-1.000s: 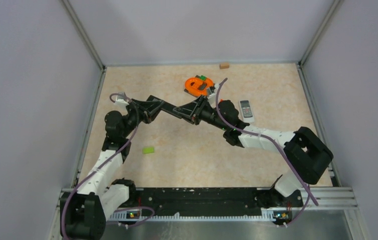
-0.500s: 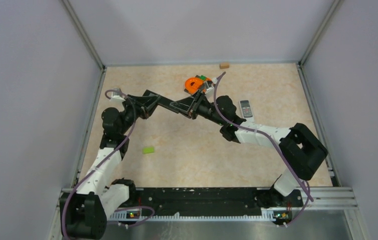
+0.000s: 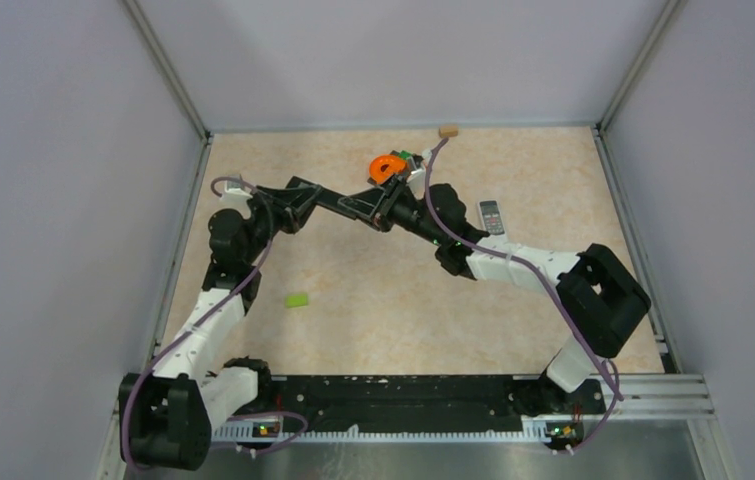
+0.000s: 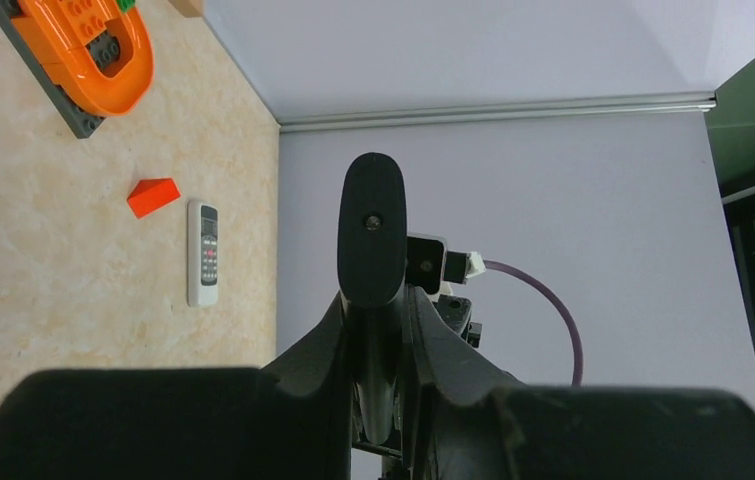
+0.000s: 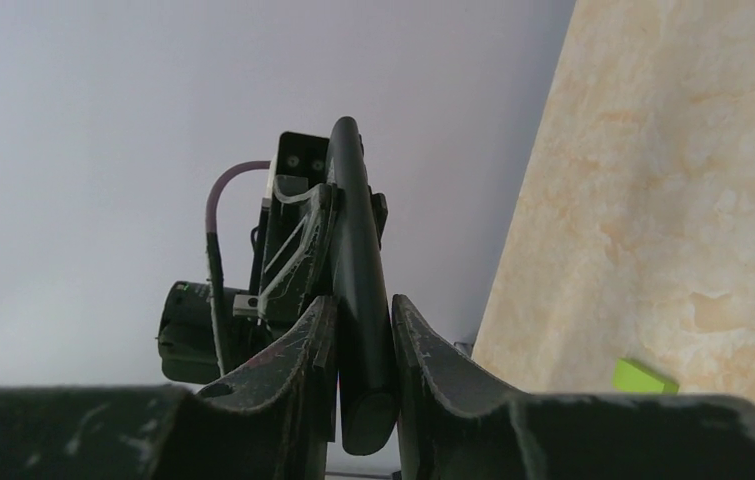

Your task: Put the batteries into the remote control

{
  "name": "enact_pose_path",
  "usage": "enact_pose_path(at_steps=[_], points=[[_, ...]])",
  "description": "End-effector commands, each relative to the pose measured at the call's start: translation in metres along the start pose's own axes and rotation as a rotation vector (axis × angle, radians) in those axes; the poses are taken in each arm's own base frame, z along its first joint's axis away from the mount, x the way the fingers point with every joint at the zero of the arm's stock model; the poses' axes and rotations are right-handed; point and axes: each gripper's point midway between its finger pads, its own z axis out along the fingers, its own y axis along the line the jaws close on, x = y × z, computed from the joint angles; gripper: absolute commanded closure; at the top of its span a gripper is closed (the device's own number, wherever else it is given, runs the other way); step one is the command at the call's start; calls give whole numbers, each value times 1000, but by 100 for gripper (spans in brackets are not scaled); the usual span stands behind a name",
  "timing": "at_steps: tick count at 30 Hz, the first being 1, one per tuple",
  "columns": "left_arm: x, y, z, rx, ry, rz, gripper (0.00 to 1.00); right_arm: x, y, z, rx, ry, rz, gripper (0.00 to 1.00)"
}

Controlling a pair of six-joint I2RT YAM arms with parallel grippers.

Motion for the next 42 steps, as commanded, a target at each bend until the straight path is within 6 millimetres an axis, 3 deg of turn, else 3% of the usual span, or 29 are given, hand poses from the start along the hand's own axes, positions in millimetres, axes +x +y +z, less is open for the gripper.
enact_pose_path(at_steps=[1,6,11,14,17,20,26,30,32,33,38,42], points=[[81,-64,-22,221,371,130,100,14,-27,13,79,34,-62,74],[75,-57,-16,165,346,228,100,6,-15,-4,6,22,-155,65],[61,-42,-11,102,306,301,100,-10,-1,-45,-106,35,-242,59],[61,-35,-9,94,330,323,100,-7,23,-75,-216,59,-360,44],[67,-36,-9,124,382,345,100,0,35,-94,-238,86,-470,25],[72,-37,-10,136,435,360,100,-1,34,-102,-199,82,-535,17],[86,-47,-20,188,546,404,100,18,28,-105,-241,171,-558,16],[91,-57,-27,233,576,440,100,43,21,-98,-274,294,-610,24],[93,-61,-31,253,593,459,100,50,21,-94,-287,324,-620,32],[94,-63,-33,260,599,467,100,52,22,-91,-293,327,-616,40],[99,-70,-39,276,614,454,100,44,24,-77,-306,261,-510,71],[107,-78,-47,312,634,445,100,34,26,-67,-331,176,-385,83]])
